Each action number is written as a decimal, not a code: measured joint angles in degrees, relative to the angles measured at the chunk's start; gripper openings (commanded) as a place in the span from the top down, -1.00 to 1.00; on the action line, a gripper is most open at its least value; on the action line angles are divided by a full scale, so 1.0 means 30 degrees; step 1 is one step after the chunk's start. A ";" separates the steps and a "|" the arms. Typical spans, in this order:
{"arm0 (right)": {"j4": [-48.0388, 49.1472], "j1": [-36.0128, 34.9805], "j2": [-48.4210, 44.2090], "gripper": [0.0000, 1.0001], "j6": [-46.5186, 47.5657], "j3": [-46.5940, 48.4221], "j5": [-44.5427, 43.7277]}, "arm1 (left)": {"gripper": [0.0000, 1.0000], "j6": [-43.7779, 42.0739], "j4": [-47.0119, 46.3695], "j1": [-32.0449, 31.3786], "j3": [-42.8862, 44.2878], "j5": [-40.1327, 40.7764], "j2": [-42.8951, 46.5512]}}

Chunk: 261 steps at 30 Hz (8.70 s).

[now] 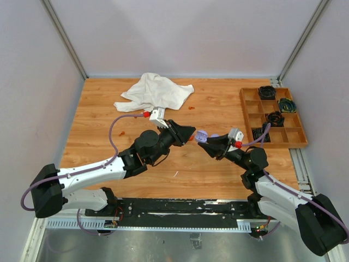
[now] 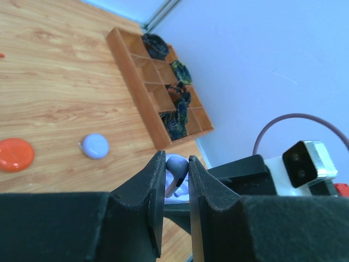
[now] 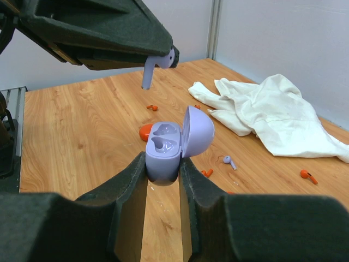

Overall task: Insert the wireless bluetooth earbuds into the charging case
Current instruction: Place the earbud in the charging case, then pick up the earbud from the center of the board.

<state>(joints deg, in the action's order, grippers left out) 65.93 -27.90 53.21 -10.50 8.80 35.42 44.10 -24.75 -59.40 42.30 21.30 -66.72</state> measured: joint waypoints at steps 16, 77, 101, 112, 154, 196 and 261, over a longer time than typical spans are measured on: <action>0.0102 0.0000 -0.0022 0.94 -0.0153 -0.0036 -0.0328 | 0.70 -0.0036 -0.2863 -0.1093 -0.0437 0.1231 -0.1399; 0.0138 0.0000 -0.0539 0.94 -0.0401 -0.0357 -0.0335 | 0.63 -0.0707 -0.4415 -0.2492 -0.0437 0.3745 -0.2834; 0.0634 0.0000 -0.0561 0.94 -0.0823 -0.0357 -0.0379 | 0.64 -0.1049 -0.5472 -0.2535 -0.0437 0.4197 -0.3140; 0.0670 0.0007 -0.0561 0.96 -0.1049 -0.0350 -0.0495 | 0.64 -0.1064 -0.5646 -0.2652 -0.0437 0.4386 -0.3191; 0.0430 0.0007 -0.1173 0.96 -0.0510 -0.0583 -0.1683 | -0.19 -0.3060 -0.2856 -0.2339 -0.1027 0.5683 -0.1523; -0.1661 0.0007 -0.1100 0.95 0.0976 -0.0889 -0.2324 | -0.21 -0.6404 0.6164 0.7905 1.0324 -0.2812 -1.6903; -0.2441 0.0007 -0.1020 0.95 0.1013 -0.0889 -0.2317 | 0.30 -0.8976 1.4549 0.9398 1.3653 -0.4860 -1.7354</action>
<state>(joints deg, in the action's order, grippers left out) 58.61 -27.88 50.15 -7.46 6.13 28.47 17.17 18.90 -31.20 83.26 6.72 -118.78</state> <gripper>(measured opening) 0.263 0.352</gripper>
